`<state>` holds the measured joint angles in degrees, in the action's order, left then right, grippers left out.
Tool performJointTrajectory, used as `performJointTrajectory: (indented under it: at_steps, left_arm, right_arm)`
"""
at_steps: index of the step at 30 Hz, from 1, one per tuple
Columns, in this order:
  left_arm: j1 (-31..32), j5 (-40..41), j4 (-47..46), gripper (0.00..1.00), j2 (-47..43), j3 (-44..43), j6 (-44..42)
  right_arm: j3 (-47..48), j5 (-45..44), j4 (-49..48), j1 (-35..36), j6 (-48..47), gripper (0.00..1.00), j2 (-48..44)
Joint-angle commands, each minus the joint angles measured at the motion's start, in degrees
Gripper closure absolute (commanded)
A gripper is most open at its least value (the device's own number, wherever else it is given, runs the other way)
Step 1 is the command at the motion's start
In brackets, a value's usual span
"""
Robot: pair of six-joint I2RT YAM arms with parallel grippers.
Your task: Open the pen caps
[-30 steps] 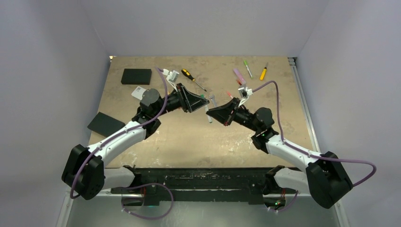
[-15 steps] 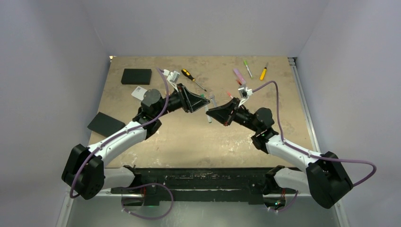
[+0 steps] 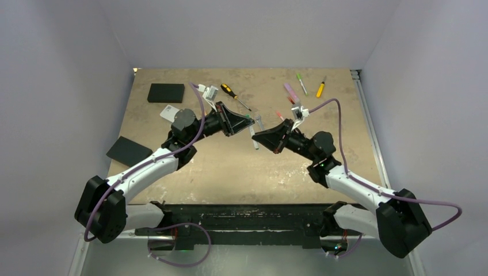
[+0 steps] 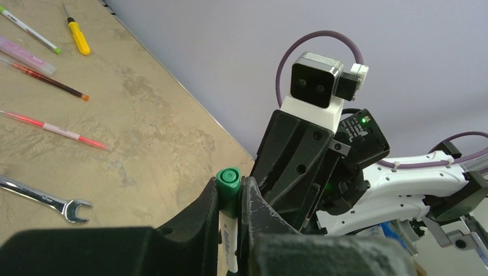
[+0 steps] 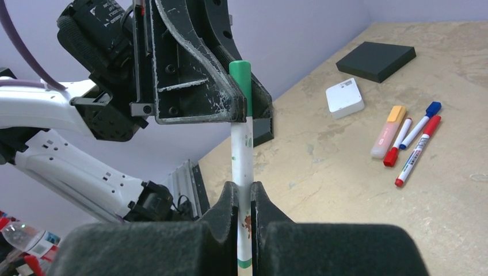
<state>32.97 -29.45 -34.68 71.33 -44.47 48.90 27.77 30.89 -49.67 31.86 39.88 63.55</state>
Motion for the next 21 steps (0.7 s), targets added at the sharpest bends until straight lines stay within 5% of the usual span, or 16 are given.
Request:
performJointTrajectory:
  at_steps: [1,2,5,8,15,21]
  left_arm:
    - [0.16,-0.06,-3.81,1.0,-1.43,-0.63,-0.02]
    - [0.15,-0.26,-3.86,1.0,-1.58,-0.58,0.09]
    - [0.16,-1.03,-5.19,1.0,-1.81,-0.06,1.25]
    - [0.15,-2.45,-6.02,1.0,-1.66,0.0,1.87]
    - [0.15,-5.37,-10.18,1.0,-0.44,0.73,4.81]
    - [0.15,-6.84,-14.81,1.0,1.02,1.71,7.67]
  right_arm:
    - [1.29,-0.05,0.36,0.4,-1.1,1.0,-1.16]
    - [1.97,0.06,1.82,0.34,-1.41,0.98,-1.03]
    - [6.07,2.27,8.33,0.33,-3.54,0.51,0.31]
    - [9.08,3.65,13.05,0.39,-4.67,0.42,0.52]
    - [11.11,5.47,17.26,0.3,-4.8,0.47,0.85]
    - [10.75,6.52,11.03,0.35,1.63,0.8,2.63]
